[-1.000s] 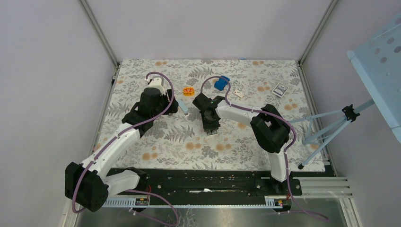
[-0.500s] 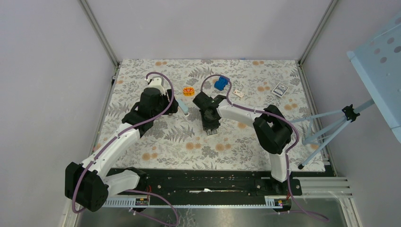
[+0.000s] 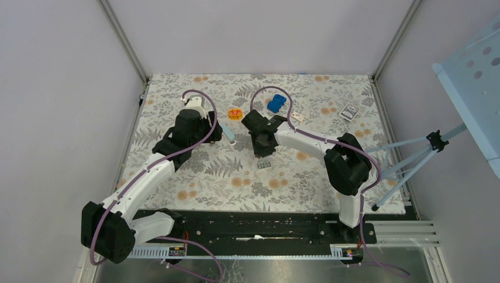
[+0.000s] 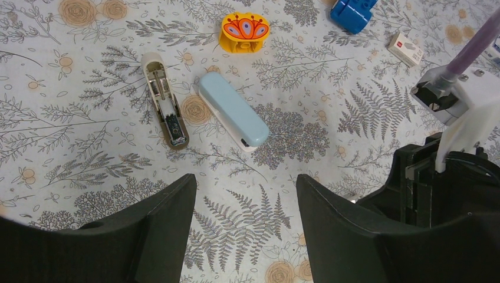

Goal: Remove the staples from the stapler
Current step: Place the staple in the staple box.

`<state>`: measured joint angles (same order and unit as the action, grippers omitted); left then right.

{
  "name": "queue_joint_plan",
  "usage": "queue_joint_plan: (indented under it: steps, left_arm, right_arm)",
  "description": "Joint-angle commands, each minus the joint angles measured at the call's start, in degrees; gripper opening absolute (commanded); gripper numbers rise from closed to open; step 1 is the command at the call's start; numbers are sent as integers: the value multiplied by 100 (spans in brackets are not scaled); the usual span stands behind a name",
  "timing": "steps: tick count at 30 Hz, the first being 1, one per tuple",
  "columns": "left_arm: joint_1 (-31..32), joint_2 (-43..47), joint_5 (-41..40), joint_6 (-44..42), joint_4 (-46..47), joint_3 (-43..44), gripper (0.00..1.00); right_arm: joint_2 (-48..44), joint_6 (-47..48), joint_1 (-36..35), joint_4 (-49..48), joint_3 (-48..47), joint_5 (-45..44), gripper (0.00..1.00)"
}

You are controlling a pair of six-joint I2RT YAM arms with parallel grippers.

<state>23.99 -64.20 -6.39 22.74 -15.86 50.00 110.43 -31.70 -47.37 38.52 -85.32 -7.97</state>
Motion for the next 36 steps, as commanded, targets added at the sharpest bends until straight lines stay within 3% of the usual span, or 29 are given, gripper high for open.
queue_joint_plan:
  steps: [1,11,20,25,36]
  left_arm:
    - [-50,-135,-3,29,188,7,68]
    - [-52,-696,-107,-5,137,99,67]
    - [-52,-983,-106,-33,125,199,67]
    - [-52,-1024,-86,-41,125,211,67]
    - [-53,-1049,-72,-42,127,217,67]
  right_arm:
    - [-162,331,-55,89,-195,-259,26]
    - [-138,1149,-46,-198,2,-466,50]
    - [-63,1269,15,-434,263,-88,73]
    - [51,1280,41,-471,313,18,72]
    - [287,1177,151,-443,311,163,59]
